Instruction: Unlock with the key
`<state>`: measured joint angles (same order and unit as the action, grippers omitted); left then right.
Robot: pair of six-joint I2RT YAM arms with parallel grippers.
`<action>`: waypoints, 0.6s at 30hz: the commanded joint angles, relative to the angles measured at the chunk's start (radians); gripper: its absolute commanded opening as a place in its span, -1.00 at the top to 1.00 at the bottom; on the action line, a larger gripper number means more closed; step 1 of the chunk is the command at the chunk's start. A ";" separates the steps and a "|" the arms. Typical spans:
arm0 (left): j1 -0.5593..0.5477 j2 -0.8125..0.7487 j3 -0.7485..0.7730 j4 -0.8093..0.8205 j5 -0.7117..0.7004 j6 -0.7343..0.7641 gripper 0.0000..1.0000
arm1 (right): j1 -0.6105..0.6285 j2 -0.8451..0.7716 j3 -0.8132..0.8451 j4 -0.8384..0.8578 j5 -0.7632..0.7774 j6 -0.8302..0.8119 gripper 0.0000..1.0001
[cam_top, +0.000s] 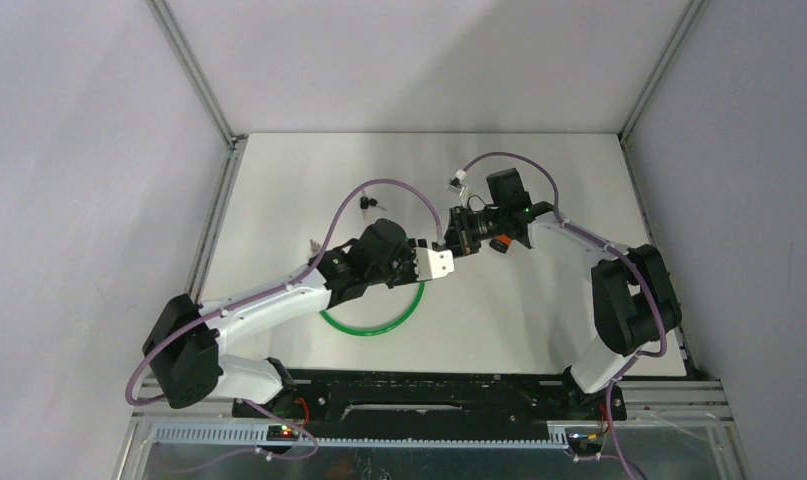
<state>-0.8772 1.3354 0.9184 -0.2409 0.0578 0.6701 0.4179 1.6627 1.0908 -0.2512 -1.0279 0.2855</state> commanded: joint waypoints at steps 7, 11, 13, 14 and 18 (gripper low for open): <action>-0.008 -0.027 0.034 0.079 0.024 -0.003 1.00 | -0.023 -0.039 0.039 -0.012 -0.012 -0.034 1.00; -0.008 -0.036 0.020 0.090 0.030 0.015 1.00 | -0.024 -0.064 0.039 -0.030 -0.009 -0.053 1.00; -0.008 -0.037 0.017 0.090 0.032 0.019 1.00 | -0.025 -0.076 0.039 -0.033 -0.010 -0.057 1.00; -0.008 -0.038 0.016 0.088 0.032 0.021 1.00 | -0.024 -0.080 0.038 -0.033 -0.011 -0.057 1.00; -0.008 -0.031 0.013 0.083 0.032 0.032 1.00 | -0.024 -0.093 0.039 -0.031 -0.019 -0.056 1.00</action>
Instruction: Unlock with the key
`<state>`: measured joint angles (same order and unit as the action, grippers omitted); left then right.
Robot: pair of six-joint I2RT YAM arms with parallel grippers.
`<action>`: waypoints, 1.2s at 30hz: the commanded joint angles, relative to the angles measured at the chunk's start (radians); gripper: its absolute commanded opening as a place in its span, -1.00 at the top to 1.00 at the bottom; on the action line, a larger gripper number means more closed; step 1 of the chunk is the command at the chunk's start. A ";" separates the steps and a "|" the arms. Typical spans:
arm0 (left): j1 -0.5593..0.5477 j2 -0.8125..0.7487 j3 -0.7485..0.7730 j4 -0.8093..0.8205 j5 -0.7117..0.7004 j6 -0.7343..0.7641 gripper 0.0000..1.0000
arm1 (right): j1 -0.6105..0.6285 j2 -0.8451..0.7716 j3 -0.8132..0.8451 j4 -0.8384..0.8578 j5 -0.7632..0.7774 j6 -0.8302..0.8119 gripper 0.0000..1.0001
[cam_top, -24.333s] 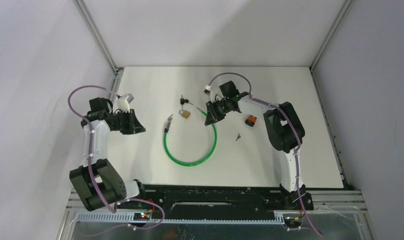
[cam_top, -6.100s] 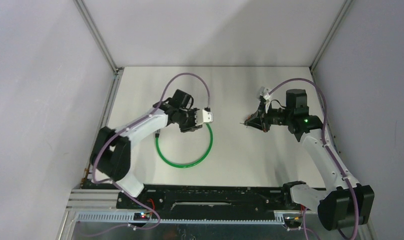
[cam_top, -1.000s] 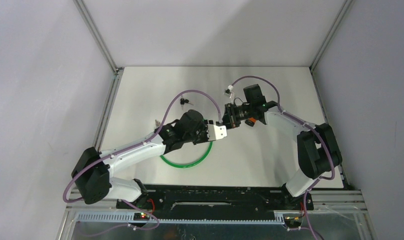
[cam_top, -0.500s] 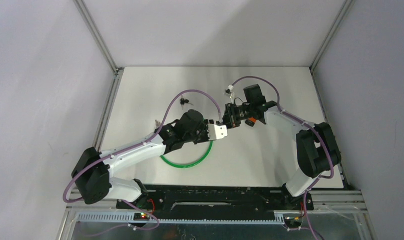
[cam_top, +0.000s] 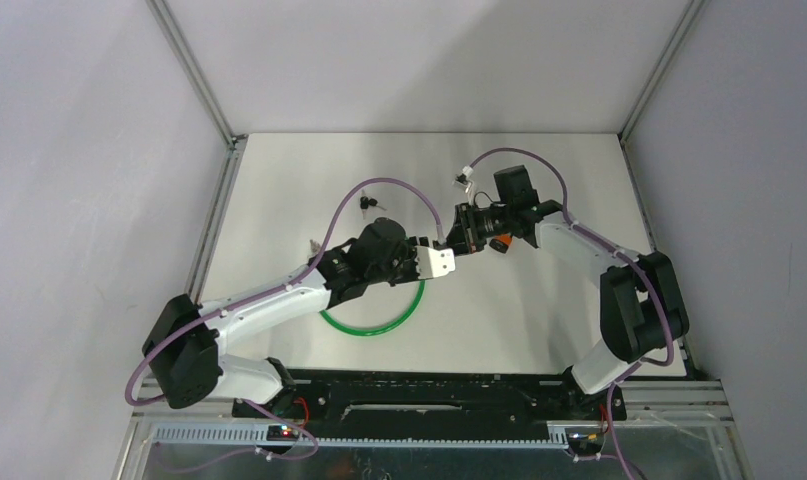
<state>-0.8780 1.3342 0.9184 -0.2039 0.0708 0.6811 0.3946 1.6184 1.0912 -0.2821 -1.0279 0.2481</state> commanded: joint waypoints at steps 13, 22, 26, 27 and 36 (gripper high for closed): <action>-0.008 -0.015 0.020 0.037 0.018 0.023 1.00 | 0.000 -0.065 0.039 0.004 -0.019 -0.017 1.00; -0.007 -0.017 0.017 0.034 0.032 0.026 1.00 | 0.000 -0.080 0.039 -0.008 -0.010 -0.030 1.00; -0.008 -0.013 0.019 0.035 0.029 0.026 1.00 | 0.003 -0.073 0.038 -0.001 -0.014 -0.024 1.00; -0.007 -0.013 0.021 0.035 0.029 0.023 1.00 | 0.005 -0.067 0.038 0.002 -0.015 -0.022 1.00; -0.008 -0.015 0.022 0.033 0.027 0.022 1.00 | 0.008 -0.034 0.038 0.022 -0.017 -0.004 1.00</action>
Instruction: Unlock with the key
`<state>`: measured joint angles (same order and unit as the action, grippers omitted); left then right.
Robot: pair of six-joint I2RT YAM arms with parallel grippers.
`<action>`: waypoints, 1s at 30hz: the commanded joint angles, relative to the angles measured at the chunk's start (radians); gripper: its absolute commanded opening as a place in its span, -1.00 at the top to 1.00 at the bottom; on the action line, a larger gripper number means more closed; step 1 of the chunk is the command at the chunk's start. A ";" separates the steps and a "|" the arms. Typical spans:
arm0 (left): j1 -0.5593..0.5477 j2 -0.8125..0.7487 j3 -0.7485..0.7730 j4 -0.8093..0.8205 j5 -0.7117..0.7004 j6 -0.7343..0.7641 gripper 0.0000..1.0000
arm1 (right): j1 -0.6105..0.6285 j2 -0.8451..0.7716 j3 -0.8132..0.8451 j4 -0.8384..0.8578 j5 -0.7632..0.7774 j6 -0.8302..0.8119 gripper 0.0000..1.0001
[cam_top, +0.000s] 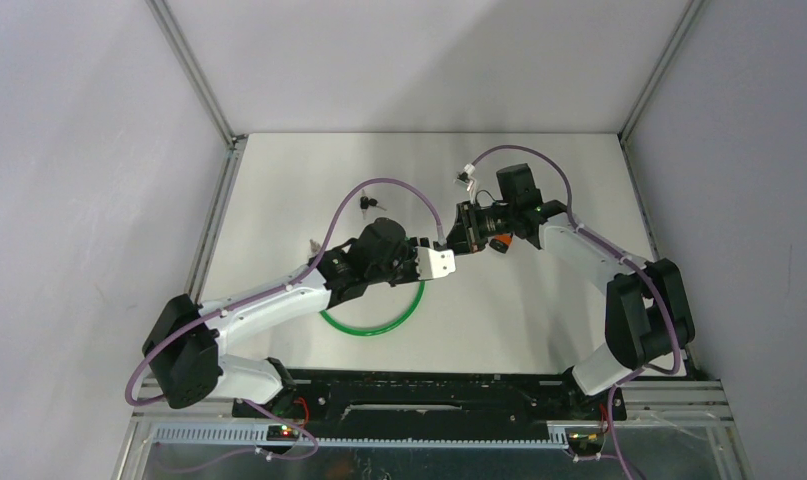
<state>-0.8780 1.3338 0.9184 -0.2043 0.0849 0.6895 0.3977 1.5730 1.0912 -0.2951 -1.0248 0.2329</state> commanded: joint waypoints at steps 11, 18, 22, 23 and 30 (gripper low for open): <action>-0.008 -0.018 0.025 0.030 0.019 0.012 1.00 | 0.009 0.026 0.038 0.046 -0.011 0.011 1.00; -0.007 -0.019 0.025 0.028 0.021 0.012 1.00 | 0.012 0.031 0.040 0.050 -0.012 0.015 1.00; -0.009 -0.019 0.025 0.029 0.022 0.009 1.00 | 0.017 0.036 0.039 0.051 -0.009 0.015 1.00; -0.008 -0.019 0.026 0.028 0.022 0.009 1.00 | 0.018 0.039 0.038 0.051 -0.006 0.015 1.00; -0.007 -0.021 0.024 0.029 0.022 0.011 1.00 | 0.017 0.058 0.039 0.063 -0.002 0.034 1.00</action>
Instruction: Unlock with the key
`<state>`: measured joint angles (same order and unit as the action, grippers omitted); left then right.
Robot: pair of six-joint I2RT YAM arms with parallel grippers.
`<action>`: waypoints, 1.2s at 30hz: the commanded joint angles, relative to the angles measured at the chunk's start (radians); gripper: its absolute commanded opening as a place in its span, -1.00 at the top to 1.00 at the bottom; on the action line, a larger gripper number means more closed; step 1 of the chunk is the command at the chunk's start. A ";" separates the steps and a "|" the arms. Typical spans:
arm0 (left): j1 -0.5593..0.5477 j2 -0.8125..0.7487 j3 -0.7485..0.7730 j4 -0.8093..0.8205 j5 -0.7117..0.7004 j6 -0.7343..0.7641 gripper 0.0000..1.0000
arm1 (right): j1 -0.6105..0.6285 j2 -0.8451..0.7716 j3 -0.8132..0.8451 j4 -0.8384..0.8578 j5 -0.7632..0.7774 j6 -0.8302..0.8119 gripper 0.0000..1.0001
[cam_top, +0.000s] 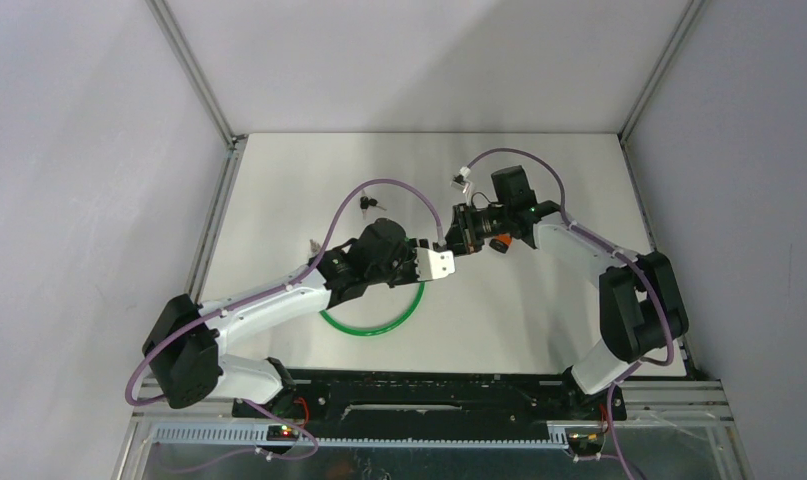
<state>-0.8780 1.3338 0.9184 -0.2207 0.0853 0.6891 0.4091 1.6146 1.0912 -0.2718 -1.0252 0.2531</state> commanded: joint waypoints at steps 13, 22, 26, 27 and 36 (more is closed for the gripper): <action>-0.009 -0.015 0.023 0.056 0.020 0.010 1.00 | 0.000 0.026 0.040 0.047 0.015 0.037 1.00; -0.026 -0.002 0.023 0.069 -0.036 0.018 1.00 | -0.001 0.044 0.040 0.048 0.038 0.072 1.00; -0.040 0.010 0.028 0.072 -0.063 0.025 1.00 | -0.002 0.057 0.040 0.051 0.044 0.085 1.00; -0.042 0.010 0.028 0.074 -0.065 0.025 1.00 | -0.003 0.060 0.040 0.051 0.044 0.089 1.00; -0.053 0.031 0.043 0.070 -0.082 0.021 1.00 | 0.001 0.082 0.052 0.043 0.041 0.100 1.00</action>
<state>-0.9104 1.3705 0.9184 -0.2264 -0.0055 0.6983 0.4072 1.6756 1.0958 -0.2523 -1.0157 0.3489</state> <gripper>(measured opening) 0.410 0.006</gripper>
